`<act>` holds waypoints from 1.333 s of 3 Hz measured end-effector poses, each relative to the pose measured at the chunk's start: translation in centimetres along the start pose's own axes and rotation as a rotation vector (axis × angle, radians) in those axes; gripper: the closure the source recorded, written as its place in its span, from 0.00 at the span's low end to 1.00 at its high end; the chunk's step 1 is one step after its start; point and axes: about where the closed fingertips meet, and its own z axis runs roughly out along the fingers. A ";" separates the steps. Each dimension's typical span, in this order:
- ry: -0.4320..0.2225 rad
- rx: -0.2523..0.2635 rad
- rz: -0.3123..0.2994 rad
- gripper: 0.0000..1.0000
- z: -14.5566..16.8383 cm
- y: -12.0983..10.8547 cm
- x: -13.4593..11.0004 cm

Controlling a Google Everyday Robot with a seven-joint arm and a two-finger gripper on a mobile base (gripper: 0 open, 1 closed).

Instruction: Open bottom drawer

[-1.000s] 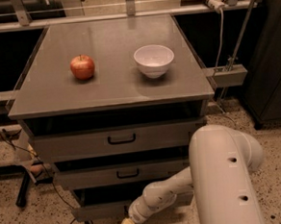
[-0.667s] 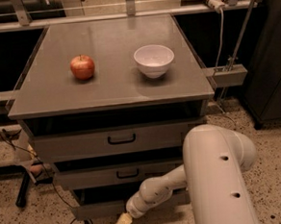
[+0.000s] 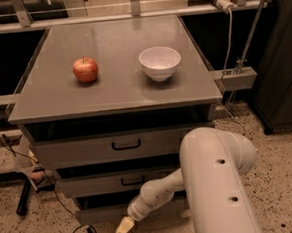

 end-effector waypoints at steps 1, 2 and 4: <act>0.000 -0.006 0.003 0.00 1.1 -0.4 0.1; -0.015 0.013 -0.003 0.00 1.3 -1.2 -0.4; -0.034 0.029 -0.009 0.00 1.1 -1.8 -0.7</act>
Offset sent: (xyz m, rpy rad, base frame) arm 0.0264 0.0048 -0.0106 0.0095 -0.0487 -0.0227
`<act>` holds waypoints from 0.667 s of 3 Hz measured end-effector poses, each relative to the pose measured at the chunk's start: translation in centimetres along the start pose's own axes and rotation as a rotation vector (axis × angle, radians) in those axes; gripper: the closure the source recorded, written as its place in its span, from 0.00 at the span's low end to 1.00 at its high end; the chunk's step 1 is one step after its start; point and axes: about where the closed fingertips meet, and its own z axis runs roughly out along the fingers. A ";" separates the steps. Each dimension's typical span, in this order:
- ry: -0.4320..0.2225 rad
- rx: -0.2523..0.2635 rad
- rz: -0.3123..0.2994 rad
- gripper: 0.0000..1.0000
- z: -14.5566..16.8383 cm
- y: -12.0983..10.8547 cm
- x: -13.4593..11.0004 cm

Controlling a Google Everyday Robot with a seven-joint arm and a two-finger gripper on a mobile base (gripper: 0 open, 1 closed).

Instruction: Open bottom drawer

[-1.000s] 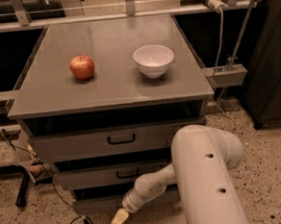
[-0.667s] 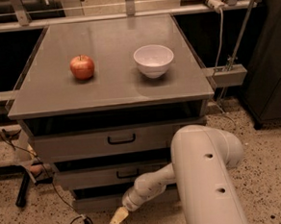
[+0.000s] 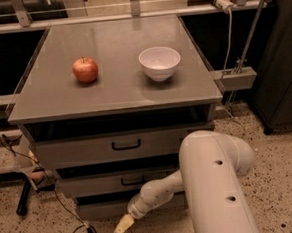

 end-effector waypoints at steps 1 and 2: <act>-0.022 0.016 -0.007 0.00 -0.1 -0.6 -0.6; -0.041 0.029 -0.011 0.00 -0.1 -1.3 -1.2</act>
Offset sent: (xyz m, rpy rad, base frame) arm 0.0316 0.0005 0.0073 0.0314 -0.0708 -0.0319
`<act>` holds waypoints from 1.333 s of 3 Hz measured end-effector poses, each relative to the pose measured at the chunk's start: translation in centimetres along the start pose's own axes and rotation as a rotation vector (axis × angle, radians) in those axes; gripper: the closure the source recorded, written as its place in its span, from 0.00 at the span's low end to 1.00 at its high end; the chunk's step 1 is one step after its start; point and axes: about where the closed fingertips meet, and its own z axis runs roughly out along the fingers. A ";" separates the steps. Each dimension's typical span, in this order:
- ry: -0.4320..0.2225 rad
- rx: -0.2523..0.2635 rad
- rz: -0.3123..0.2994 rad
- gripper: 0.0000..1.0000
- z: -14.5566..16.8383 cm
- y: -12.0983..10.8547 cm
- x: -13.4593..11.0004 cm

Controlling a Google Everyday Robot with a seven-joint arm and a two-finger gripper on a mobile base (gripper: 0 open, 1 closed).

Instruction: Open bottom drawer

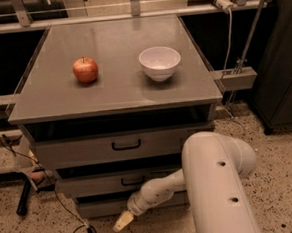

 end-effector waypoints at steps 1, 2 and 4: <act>-0.014 0.003 0.000 0.00 0.4 -0.6 -0.2; -0.026 0.000 0.001 0.00 1.0 -1.0 -0.2; -0.031 -0.014 0.008 0.00 3.0 -1.8 0.3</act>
Offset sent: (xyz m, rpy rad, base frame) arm 0.0200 0.0036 -0.0148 0.0386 -0.0187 -0.0133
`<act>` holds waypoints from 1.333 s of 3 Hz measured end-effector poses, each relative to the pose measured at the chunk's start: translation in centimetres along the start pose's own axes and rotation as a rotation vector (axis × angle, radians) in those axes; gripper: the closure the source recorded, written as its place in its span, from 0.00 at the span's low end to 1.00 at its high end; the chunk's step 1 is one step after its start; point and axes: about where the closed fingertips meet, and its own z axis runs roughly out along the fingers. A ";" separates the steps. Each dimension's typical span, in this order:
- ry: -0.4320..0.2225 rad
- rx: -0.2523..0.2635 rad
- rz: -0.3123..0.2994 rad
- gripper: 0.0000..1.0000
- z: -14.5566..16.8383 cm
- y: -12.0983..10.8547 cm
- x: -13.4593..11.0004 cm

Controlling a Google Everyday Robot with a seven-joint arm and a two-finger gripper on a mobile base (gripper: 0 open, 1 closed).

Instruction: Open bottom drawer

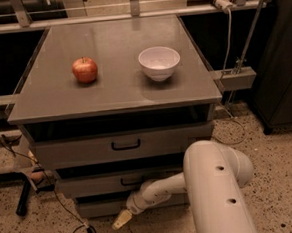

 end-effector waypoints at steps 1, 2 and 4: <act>0.013 -0.003 0.004 0.00 0.1 0.2 0.2; 0.024 -0.008 0.014 0.00 0.0 0.3 0.3; 0.061 -0.027 0.036 0.00 0.0 1.1 1.1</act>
Offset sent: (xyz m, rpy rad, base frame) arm -0.0689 0.0020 -0.0928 -0.1720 0.2294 0.1178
